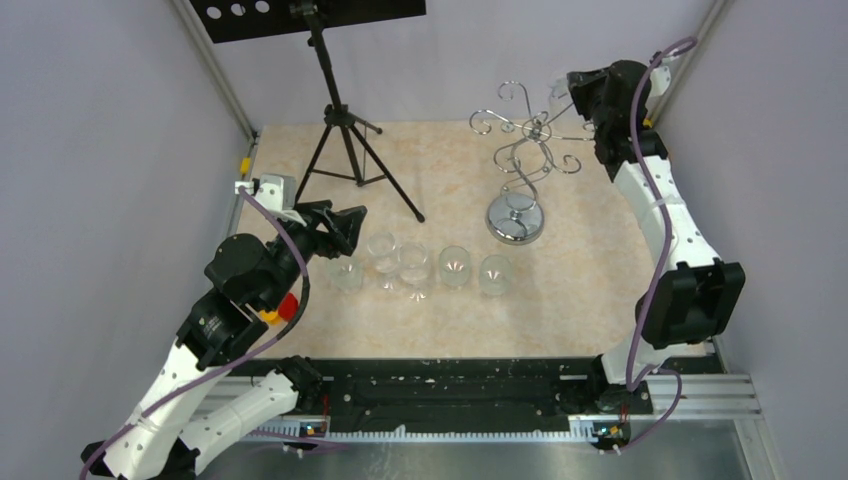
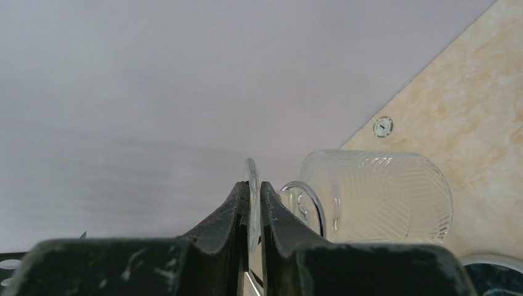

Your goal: Take the wine glass off the wine glass rack

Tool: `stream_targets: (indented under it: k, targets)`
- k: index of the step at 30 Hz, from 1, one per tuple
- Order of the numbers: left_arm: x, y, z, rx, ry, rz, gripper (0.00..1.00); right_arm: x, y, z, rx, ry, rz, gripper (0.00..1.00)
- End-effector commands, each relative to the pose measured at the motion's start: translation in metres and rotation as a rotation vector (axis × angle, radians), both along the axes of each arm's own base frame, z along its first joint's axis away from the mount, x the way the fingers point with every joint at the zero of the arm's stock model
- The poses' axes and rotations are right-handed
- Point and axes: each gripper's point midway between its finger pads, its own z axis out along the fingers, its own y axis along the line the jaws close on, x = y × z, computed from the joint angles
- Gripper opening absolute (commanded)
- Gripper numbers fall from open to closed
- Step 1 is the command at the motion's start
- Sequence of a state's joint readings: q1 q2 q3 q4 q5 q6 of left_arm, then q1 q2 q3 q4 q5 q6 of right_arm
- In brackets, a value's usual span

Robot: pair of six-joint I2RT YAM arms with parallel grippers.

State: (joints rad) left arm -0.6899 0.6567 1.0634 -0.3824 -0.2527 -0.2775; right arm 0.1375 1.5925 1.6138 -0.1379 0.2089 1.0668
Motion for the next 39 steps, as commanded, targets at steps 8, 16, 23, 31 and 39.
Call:
stream_targets:
  k: [8,16,23,31,39]
  targets:
    - [0.0,0.003,0.006,-0.004,-0.025,0.011,0.71,-0.019,-0.019,0.064,0.034,-0.11,-0.068,0.0]
    - [0.001,0.002,0.005,-0.004,-0.021,0.01,0.71,-0.033,-0.022,0.057,0.097,-0.083,-0.089,0.0]
    - [0.0,0.002,0.006,-0.008,-0.021,0.007,0.71,-0.044,-0.03,0.068,0.087,-0.096,-0.121,0.0]
    - [-0.001,0.0,0.006,-0.016,-0.02,-0.003,0.71,-0.051,-0.041,0.062,0.058,-0.049,-0.174,0.0]
    - [-0.001,0.0,0.006,-0.018,-0.019,-0.005,0.71,-0.057,-0.051,0.063,0.016,-0.066,-0.221,0.0]
